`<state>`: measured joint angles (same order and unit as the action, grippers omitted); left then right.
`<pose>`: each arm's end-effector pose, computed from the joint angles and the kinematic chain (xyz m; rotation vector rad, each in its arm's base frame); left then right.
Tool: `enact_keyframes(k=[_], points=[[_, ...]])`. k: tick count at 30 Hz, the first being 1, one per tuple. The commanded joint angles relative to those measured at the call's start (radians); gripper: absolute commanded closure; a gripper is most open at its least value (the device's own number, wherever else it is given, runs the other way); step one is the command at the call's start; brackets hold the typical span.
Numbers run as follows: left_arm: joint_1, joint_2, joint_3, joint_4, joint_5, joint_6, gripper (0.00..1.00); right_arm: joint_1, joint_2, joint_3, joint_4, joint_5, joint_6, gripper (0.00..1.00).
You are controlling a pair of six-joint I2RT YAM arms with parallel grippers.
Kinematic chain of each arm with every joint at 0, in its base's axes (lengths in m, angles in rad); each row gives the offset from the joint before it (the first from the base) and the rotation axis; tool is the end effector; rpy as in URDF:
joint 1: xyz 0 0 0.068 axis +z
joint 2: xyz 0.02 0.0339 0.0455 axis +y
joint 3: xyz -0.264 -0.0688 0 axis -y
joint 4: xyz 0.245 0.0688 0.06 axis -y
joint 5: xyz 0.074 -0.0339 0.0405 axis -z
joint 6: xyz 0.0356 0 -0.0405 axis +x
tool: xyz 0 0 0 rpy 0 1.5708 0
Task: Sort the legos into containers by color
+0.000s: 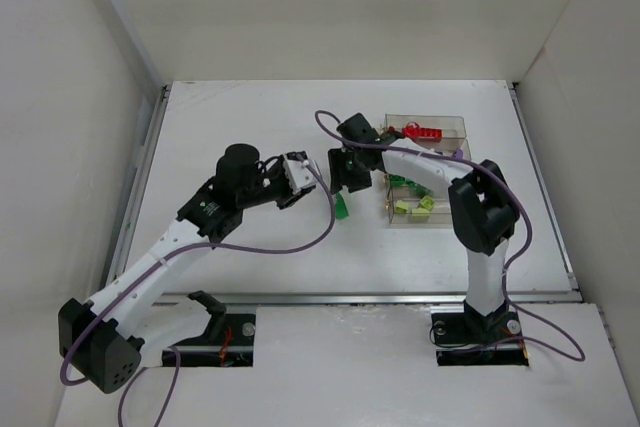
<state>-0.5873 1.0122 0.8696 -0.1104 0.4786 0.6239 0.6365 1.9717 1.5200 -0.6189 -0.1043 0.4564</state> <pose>0.1852 -0.1430 0.3355 1.2913 1.2735 -0.4095 0.3373 0.2539 0.2076 -0.2814 2.7125 0.4836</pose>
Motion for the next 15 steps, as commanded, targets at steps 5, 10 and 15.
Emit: enact_keyframes(k=[5,10,15], points=[[0.001,-0.041,-0.010,0.222,0.092,-0.317,1.00,0.006,-0.032,0.074,-0.048,-0.044,-0.078,0.12],[0.001,-0.086,-0.029,0.274,0.101,-0.264,1.00,-0.032,-0.206,0.025,0.008,-0.128,-0.113,0.00],[0.001,-0.133,-0.050,0.357,0.123,-0.115,1.00,-0.210,-0.445,-0.174,0.322,-0.493,-0.023,0.00]])
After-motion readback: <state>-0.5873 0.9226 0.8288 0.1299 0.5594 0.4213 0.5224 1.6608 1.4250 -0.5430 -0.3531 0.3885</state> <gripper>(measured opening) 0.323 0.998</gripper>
